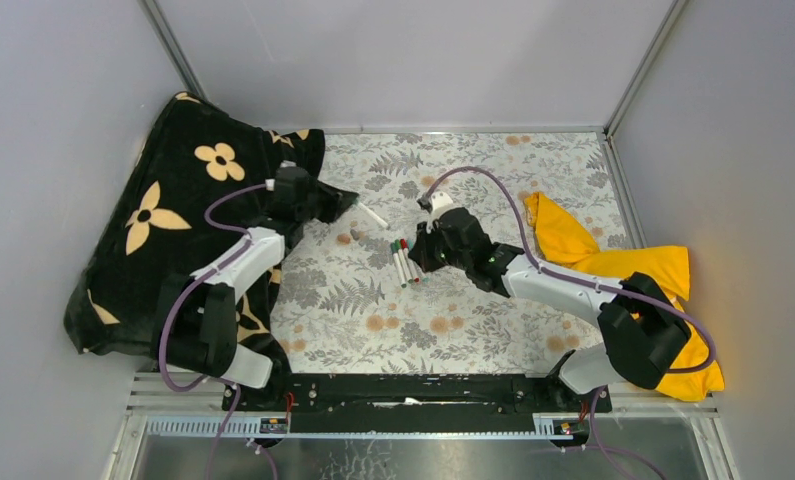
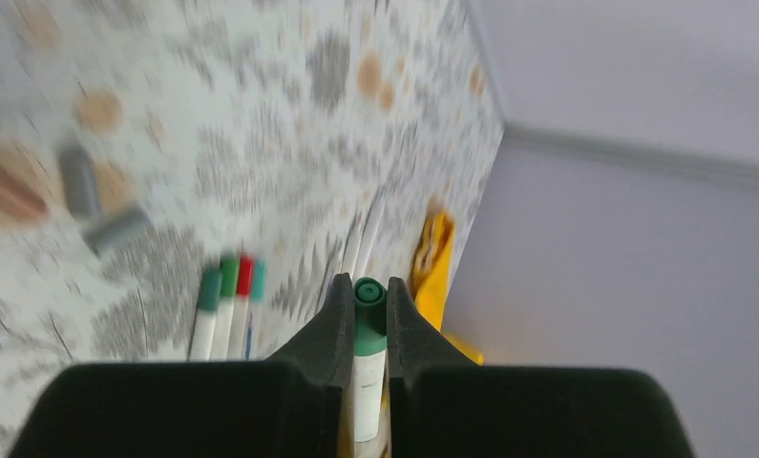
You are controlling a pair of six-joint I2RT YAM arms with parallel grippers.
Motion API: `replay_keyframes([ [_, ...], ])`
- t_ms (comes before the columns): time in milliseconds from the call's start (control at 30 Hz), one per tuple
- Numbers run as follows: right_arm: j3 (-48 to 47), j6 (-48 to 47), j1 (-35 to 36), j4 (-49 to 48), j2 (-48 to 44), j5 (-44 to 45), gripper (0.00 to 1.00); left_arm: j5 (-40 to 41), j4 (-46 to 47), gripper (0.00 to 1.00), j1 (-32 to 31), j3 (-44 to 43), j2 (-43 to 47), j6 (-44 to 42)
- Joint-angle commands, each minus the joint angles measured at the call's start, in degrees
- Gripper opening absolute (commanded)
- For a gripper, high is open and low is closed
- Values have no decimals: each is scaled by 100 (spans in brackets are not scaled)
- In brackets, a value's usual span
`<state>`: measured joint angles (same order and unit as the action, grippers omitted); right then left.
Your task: Open the pen caps
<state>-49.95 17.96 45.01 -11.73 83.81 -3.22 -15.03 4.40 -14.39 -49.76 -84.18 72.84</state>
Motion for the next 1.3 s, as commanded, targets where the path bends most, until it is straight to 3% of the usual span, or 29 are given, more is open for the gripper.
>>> replay_keyframes([
  [0, 327, 9, 93, 987, -158, 92, 0, 698, 412, 0, 376, -401, 259, 25],
  [233, 256, -99, 102, 1099, -352, 262, 0, 467, 421, 0, 371, -423, 225, -203],
  [267, 227, -129, 104, 1121, -422, 292, 5, 439, 330, 0, 361, -480, 234, -386],
  [367, 65, -223, 104, 1341, -567, 453, 33, 347, 93, 0, 317, -545, 278, -971],
  [433, -105, -275, 104, 1467, -565, 451, 44, 232, 22, 0, 272, -527, 279, -1244],
  [500, -296, -321, 104, 1570, -504, 370, 48, 163, -10, 0, 187, -486, 290, -1461],
  [700, -821, -408, 104, 1580, -268, 183, 54, 64, 0, 0, -117, -282, 355, -1634],
  [1267, -1883, -494, 95, 1474, 606, -197, 57, -363, 193, 0, -652, -135, 396, -1515],
])
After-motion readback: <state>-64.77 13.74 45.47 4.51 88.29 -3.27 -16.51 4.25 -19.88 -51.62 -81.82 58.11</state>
